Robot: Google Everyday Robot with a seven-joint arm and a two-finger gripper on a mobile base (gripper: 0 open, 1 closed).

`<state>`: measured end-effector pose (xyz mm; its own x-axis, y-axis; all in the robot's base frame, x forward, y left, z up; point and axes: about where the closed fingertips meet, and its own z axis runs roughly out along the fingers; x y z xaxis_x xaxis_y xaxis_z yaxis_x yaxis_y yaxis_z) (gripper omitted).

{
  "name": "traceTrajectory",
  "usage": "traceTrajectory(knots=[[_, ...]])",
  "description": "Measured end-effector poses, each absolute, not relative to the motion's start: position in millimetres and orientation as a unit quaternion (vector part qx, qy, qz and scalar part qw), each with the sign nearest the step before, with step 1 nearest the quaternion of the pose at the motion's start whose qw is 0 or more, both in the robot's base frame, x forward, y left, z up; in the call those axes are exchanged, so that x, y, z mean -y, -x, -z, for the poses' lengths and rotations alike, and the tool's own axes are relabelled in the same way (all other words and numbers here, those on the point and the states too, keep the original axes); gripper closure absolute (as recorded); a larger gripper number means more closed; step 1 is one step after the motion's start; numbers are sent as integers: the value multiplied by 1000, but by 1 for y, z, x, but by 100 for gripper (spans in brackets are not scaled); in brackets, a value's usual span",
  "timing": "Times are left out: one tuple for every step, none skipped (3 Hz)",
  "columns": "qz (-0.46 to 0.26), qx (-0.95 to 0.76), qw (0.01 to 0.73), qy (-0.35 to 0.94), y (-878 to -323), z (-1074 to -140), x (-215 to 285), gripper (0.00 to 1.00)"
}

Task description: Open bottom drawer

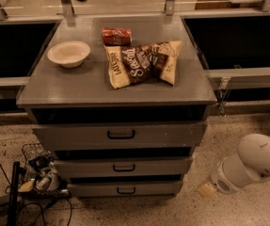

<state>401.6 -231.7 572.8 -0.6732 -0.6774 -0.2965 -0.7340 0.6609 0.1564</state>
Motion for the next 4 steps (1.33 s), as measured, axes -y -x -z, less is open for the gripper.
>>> traceTrajectory(knots=[[-149, -913, 118, 360, -396, -553, 226, 100], [-183, -915, 104, 345, -377, -503, 211, 100], [-183, -915, 104, 345, -377, -503, 211, 100], [-233, -922, 106, 291, -373, -474, 200, 100]])
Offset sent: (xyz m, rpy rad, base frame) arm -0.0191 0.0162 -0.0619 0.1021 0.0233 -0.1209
